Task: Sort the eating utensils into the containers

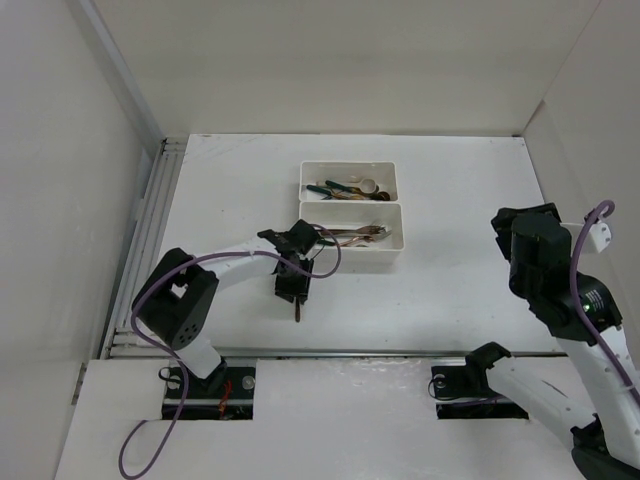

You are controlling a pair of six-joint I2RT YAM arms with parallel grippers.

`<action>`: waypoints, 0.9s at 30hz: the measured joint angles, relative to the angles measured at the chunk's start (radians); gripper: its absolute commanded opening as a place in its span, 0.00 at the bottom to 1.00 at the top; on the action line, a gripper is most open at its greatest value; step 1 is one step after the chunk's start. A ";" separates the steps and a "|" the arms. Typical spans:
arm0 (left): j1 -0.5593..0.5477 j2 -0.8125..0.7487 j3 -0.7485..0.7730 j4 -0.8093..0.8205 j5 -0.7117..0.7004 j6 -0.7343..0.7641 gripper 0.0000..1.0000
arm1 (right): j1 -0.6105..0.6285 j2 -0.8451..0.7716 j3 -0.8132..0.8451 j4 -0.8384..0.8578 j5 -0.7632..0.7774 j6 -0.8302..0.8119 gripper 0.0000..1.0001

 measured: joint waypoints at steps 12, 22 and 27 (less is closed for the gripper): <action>-0.001 0.002 -0.001 0.013 0.007 -0.011 0.00 | 0.000 0.000 0.045 -0.011 0.047 -0.004 0.53; -0.010 -0.071 -0.007 -0.032 0.070 0.053 0.00 | 0.000 -0.002 0.063 -0.019 0.052 -0.012 0.53; -0.060 -0.180 -0.016 -0.053 0.126 0.105 0.00 | 0.000 -0.010 0.076 -0.019 0.051 -0.020 0.53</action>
